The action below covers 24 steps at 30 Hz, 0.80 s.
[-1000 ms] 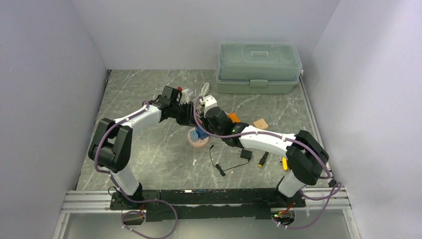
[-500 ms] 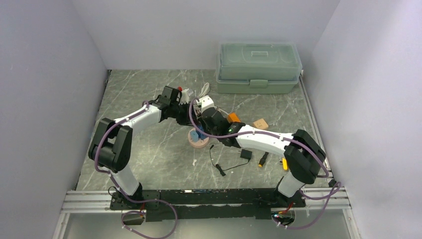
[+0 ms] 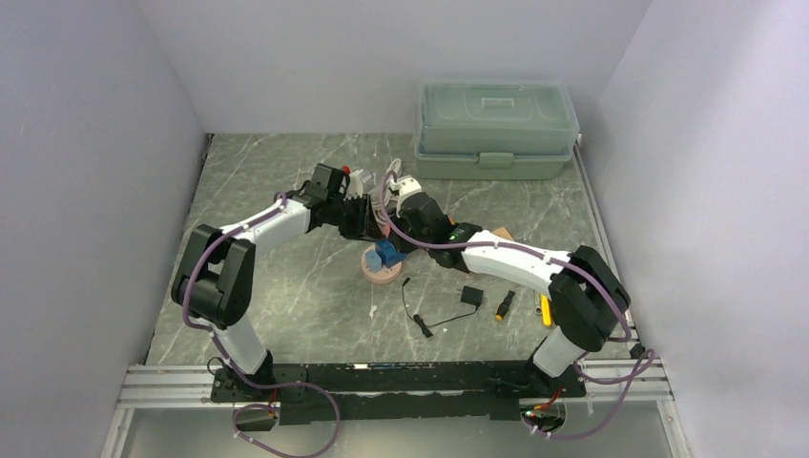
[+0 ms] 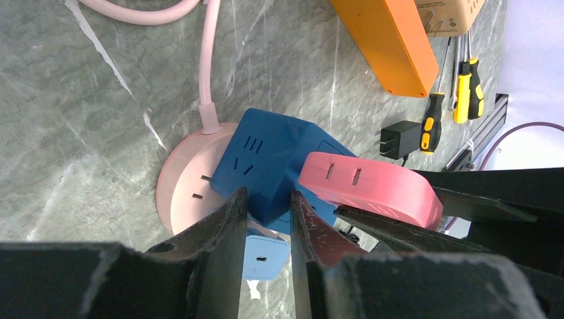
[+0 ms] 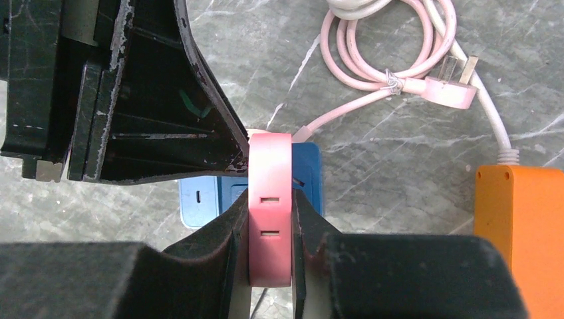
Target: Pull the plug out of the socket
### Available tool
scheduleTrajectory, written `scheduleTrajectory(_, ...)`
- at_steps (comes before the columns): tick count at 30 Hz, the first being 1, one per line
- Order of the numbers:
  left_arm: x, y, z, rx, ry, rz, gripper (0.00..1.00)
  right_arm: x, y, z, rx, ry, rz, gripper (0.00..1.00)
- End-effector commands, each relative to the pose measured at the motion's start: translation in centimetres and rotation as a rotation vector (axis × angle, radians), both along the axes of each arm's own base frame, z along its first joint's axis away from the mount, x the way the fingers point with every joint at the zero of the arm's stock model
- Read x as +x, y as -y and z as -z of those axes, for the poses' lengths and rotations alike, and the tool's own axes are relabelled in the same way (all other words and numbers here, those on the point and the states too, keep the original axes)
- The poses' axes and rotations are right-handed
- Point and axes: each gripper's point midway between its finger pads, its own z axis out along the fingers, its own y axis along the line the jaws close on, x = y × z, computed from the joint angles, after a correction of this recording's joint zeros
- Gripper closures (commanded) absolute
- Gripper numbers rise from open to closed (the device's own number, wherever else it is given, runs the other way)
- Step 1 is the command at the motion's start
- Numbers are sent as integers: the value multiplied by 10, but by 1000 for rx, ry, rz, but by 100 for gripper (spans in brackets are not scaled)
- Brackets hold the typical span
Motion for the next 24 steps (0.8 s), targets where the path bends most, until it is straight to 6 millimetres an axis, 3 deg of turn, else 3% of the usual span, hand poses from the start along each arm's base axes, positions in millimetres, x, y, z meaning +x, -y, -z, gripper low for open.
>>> scheduleTrajectory(1,-48,-20,59,185,-209,30,77,2,8,3,2,-15,21,100)
scheduleTrajectory(16,-47,-19,60,187,-213,30,78,-5,0,-4,-143,107,75,100)
scheduleTrajectory(24,-48,-18,63,193,-217,33,78,-2,5,-5,-123,92,97,100)
